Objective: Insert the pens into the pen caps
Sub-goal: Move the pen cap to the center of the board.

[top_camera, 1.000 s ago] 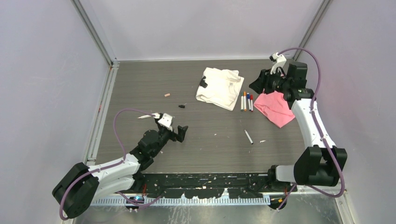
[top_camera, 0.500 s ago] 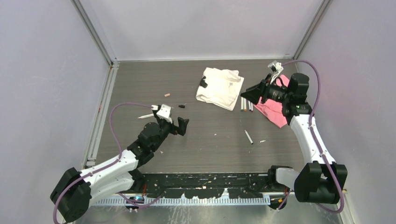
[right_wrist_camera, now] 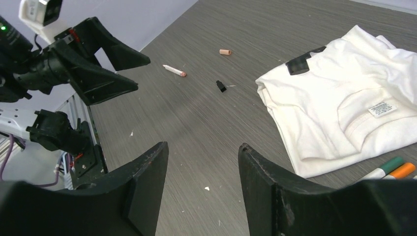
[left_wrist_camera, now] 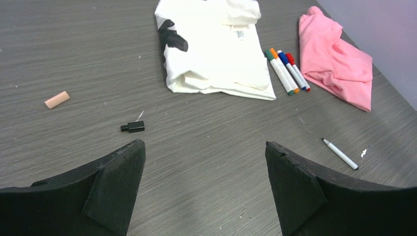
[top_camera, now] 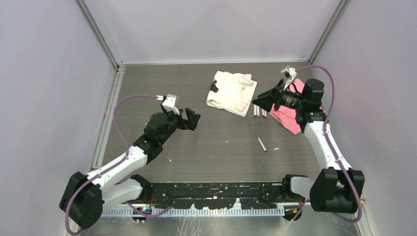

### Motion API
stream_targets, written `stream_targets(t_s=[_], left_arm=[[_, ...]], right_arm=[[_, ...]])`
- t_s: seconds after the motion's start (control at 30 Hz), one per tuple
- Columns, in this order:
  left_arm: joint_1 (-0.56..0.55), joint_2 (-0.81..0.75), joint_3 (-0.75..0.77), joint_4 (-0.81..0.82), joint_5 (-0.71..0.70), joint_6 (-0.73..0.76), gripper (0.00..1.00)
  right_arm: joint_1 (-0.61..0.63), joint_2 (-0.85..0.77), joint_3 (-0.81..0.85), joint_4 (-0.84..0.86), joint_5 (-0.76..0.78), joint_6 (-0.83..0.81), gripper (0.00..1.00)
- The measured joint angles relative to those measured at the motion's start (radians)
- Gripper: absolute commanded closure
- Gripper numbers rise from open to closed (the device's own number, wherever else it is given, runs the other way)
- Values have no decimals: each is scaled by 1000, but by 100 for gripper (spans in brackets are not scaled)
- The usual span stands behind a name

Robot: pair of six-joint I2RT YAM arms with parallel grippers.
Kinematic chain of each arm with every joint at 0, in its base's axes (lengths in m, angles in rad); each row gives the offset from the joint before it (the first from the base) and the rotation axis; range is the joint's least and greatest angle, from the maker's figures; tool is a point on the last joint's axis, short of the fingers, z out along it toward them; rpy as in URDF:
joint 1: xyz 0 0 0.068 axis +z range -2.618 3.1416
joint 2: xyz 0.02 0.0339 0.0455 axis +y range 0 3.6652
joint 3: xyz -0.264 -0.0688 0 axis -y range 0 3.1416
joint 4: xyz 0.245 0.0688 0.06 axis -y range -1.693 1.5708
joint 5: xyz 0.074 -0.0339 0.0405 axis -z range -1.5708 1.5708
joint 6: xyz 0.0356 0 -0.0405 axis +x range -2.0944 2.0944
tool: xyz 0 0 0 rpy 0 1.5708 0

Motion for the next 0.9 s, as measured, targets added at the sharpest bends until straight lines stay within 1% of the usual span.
stream_targets(t_s=[0.17, 0.43, 0.57, 0.73, 0.9], left_arm=[[72, 122, 72, -39, 73, -48, 10], [118, 296, 183, -122, 92, -97, 17], [128, 365, 225, -161, 91, -107, 21], [133, 422, 254, -225, 51, -139, 22], [135, 450, 260, -250, 18, -166, 24]], right_arm=[[3, 0, 0, -3, -2, -11, 40], [16, 0, 0, -50, -1, -60, 40], [16, 0, 0, -62, -1, -68, 40], [17, 1, 0, -74, -1, -84, 40], [18, 9, 0, -89, -1, -91, 40]])
